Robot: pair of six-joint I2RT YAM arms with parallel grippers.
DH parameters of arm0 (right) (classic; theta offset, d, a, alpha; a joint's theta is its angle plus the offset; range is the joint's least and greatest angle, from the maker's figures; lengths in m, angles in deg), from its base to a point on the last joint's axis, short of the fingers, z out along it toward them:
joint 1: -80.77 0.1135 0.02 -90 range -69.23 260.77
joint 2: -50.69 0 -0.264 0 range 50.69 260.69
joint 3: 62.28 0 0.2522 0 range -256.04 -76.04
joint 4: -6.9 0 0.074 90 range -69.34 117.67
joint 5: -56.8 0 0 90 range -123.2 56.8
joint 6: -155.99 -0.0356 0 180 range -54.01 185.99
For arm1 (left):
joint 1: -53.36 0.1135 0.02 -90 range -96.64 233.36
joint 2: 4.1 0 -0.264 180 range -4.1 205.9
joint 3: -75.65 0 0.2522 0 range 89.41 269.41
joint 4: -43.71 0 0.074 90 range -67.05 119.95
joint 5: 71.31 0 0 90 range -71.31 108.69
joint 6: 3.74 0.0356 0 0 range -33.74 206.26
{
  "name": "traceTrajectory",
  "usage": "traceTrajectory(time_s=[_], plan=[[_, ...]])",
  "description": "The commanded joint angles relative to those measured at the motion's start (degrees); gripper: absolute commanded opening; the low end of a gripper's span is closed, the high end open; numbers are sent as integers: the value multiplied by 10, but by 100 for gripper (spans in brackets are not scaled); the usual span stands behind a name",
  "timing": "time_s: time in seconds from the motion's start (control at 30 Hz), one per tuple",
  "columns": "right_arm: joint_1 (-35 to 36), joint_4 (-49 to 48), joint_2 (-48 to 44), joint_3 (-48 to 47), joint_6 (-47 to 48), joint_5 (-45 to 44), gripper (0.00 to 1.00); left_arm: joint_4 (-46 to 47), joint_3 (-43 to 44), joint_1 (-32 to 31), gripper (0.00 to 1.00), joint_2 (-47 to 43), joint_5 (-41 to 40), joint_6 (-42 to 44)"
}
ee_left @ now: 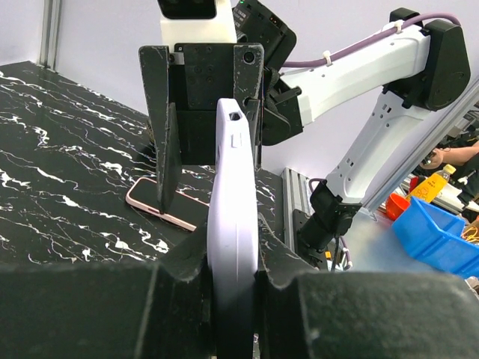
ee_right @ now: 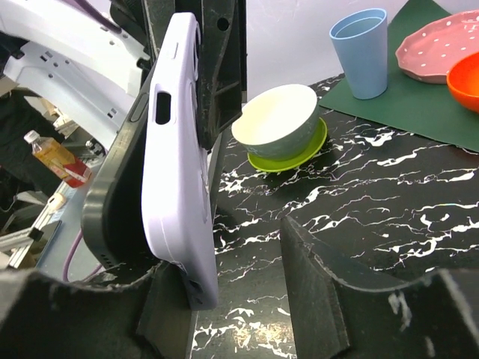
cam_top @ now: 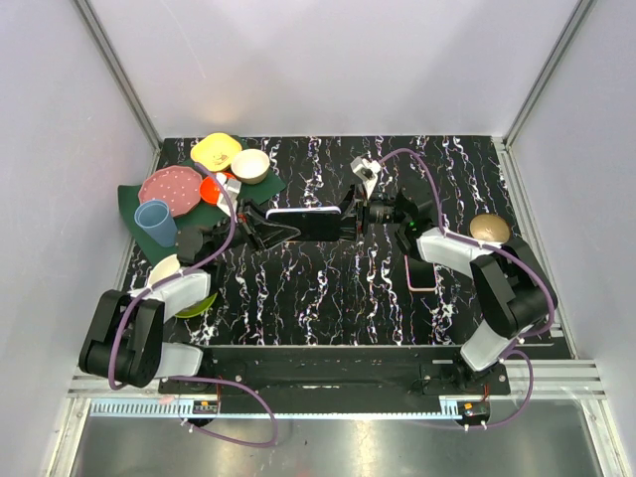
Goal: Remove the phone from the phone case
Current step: Remove the phone case from the phone.
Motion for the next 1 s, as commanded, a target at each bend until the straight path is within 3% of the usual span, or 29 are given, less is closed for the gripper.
traceTrajectory(time_s=[0.0,0.27,0.37,0.5,0.77,0.8,0.83,0.97], plan=[[36,-102,6,-25,-62,31,53,-19,22,-13,0,23,-52,58],[36,-181,33,-47,-129,31,42,-32,23,-14,0,23,-50,65],[35,-192,38,-46,-141,31,36,-30,23,-14,0,24,-52,65],[35,-195,37,-44,-147,32,17,-36,24,-14,0,27,-57,66],[36,-199,40,-42,-170,32,4,-62,29,-13,1,27,-61,83],[35,-200,41,-41,-172,30,2,-68,29,-13,4,28,-62,85],[35,-200,40,-38,-173,27,0,-70,30,-13,15,28,-63,87],[35,-191,30,-29,-170,10,0,-70,30,-8,39,30,-63,85]])
